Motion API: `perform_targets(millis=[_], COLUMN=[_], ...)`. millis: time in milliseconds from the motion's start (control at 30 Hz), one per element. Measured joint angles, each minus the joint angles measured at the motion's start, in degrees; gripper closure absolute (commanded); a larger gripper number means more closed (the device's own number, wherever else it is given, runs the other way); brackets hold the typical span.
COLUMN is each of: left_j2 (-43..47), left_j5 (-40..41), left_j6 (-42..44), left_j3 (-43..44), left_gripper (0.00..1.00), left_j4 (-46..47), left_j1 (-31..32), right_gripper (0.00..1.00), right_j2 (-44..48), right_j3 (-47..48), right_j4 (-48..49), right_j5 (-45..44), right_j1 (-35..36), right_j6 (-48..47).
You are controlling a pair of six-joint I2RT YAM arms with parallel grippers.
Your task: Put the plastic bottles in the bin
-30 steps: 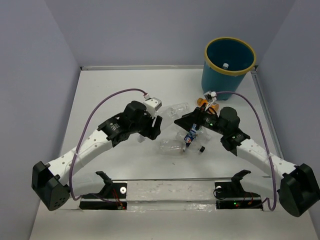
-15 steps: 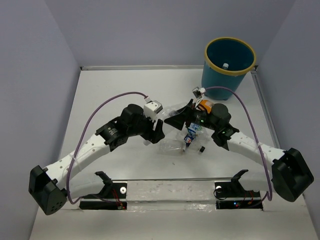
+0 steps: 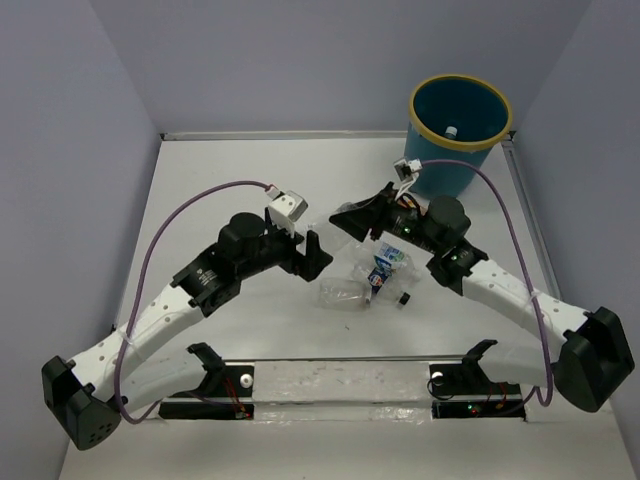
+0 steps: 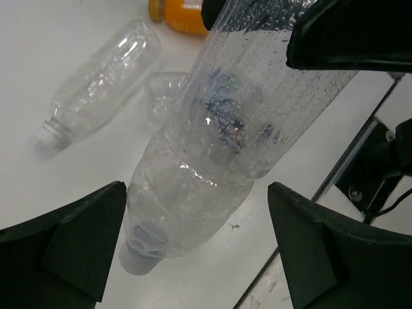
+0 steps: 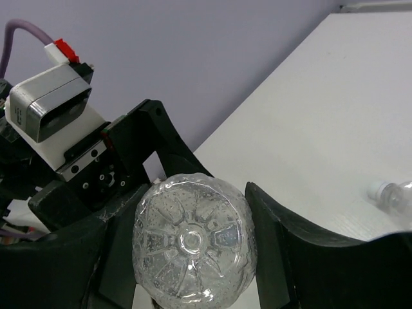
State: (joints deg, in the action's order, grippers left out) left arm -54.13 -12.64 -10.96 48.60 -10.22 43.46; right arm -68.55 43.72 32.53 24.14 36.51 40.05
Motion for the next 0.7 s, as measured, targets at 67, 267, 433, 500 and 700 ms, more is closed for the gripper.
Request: perform_targets(millis=[67,267,433,500,700], left_j2=[1.86,10.8,11.87,11.21,8.17], left_j5=[1.4,2.54,4.02,5.05,9.33], left_j6=[-1.33,-7.87,-12.11,-12.81,-15.58], left_j3=[-0.63,-6.32,-10.69,-11.76,-13.05], left_gripper=[0.01,0.01,0.01,0.01,0.01], left_j4=[3.34,9.77,11.82,11.67,10.84], left_j1=[-0.09,0.33,0.37,0.37,0.37], right_gripper=[0.71,0.71,0.71,0.71,0.71], right_j2=[0.98,0.72,-4.04,-7.93,-20.13], right_j3=[3.15,24.59,46.99,53.37,61.57], right_j4=[-4.24,-19.69,-25.24,-25.7,-30.29], right_j5=[-1.88,-14.01,-30.4,-35.3,-42.38], right_j1=[-0.15,-8.35,-15.17,-17.79,-24.76], right_j6=[-2.47,-15.58,-28.72,-33.46,-40.11])
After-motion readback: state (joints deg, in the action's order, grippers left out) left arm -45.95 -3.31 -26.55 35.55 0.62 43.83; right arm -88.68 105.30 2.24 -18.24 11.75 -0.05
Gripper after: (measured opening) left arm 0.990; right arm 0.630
